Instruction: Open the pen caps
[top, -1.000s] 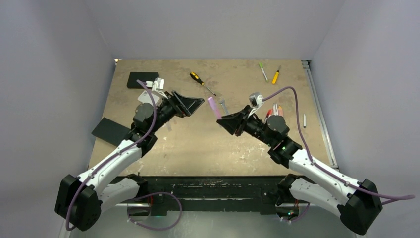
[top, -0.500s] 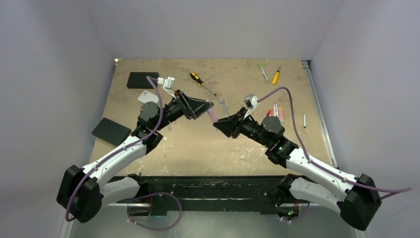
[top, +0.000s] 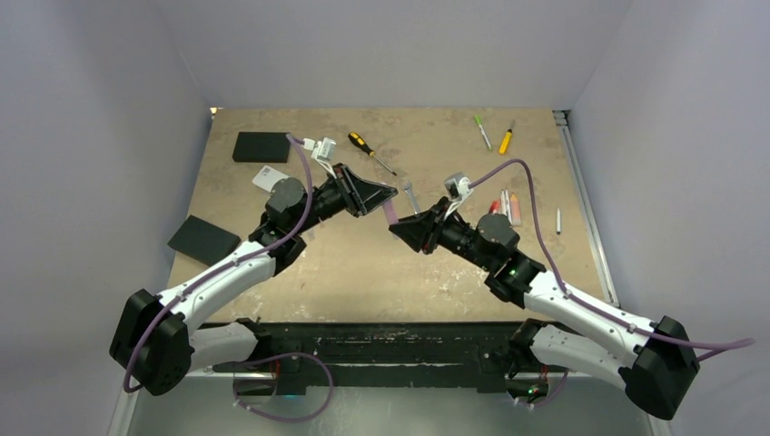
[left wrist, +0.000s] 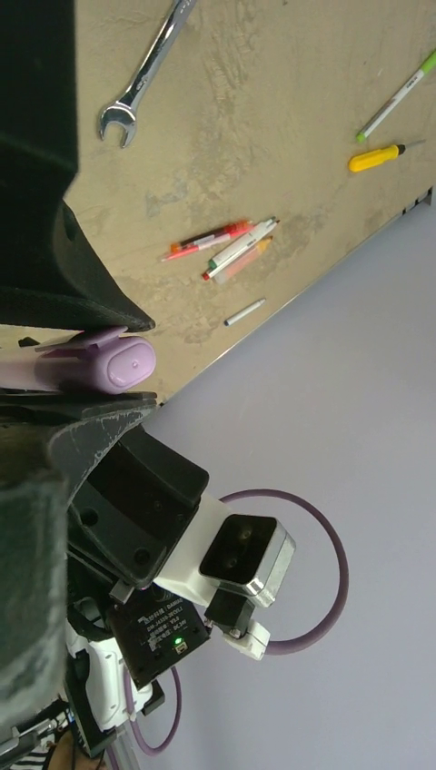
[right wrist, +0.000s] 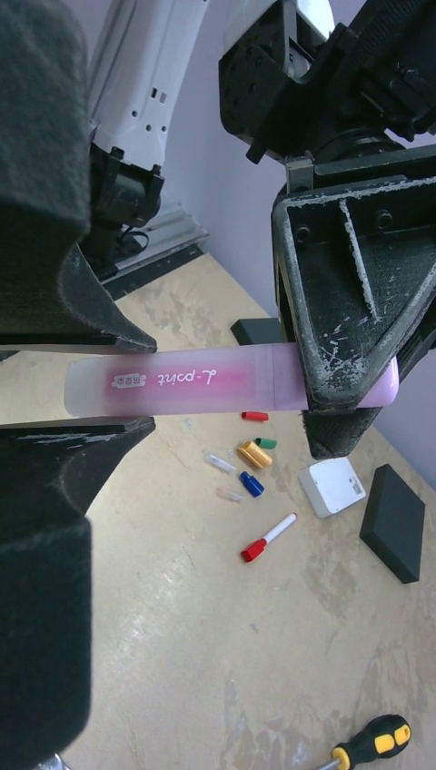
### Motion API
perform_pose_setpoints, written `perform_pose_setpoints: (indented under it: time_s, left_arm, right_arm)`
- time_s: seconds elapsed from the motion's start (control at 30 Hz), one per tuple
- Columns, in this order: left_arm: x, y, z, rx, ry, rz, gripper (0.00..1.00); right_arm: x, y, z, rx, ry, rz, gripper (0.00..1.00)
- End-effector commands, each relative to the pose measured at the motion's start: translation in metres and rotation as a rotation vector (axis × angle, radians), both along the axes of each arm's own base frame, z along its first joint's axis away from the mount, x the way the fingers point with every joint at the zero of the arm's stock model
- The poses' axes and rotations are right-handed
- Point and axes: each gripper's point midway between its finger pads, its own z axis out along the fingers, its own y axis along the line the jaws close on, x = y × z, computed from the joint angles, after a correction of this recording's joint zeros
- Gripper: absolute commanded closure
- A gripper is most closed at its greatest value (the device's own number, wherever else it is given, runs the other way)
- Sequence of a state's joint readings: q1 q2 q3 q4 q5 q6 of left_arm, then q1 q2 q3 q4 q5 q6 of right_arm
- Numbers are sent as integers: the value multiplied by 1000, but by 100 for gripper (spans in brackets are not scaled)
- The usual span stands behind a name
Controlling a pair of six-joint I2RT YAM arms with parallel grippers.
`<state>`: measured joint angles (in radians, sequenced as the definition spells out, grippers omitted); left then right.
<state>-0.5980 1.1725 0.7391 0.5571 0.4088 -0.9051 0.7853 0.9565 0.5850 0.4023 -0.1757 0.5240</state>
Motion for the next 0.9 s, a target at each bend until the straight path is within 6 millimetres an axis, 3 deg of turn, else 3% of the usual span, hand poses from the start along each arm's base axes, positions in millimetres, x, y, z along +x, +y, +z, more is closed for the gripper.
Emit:
perform_pose_setpoints:
  time_s: [0.0,0.1,0.2,0.27,0.37,0.47,0.53,0.6,0.7,0.87]
  left_arm:
    - [-5,-7,19,-7,-58,-33,95]
    - [-5,-9,17,5,-44,-45,74]
    - [-5,-9,16,15,-36,-40,67]
    - [-5,-9,17,17,-35,-40,77]
    - [-5,-9,18,17,-35,-39,100]
    - [-8,-8,19,18,-38,-43,100]
    - [-12,-7,24,7,-55,-53,100]
    - [-18,-5,32,-16,-82,-69,100]
    - [-33,-5,47,-84,-116,-125,100]
    - [-54,-5,65,-177,-149,-219,100]
  right_arm:
    - [5,-2,27,41,-62,-34,100]
    - [10,-5,27,32,-66,-65,100]
    - [13,-7,29,26,-74,-81,100]
    - [13,-7,31,25,-78,-83,100]
    - [13,-8,32,27,-78,-84,100]
    - [10,-8,36,39,-77,-75,99]
    - [4,-4,42,58,-81,-39,69]
    - [-5,4,49,83,-47,31,50]
    - [-12,15,58,94,-35,105,42]
    - [-22,26,73,153,-13,200,45]
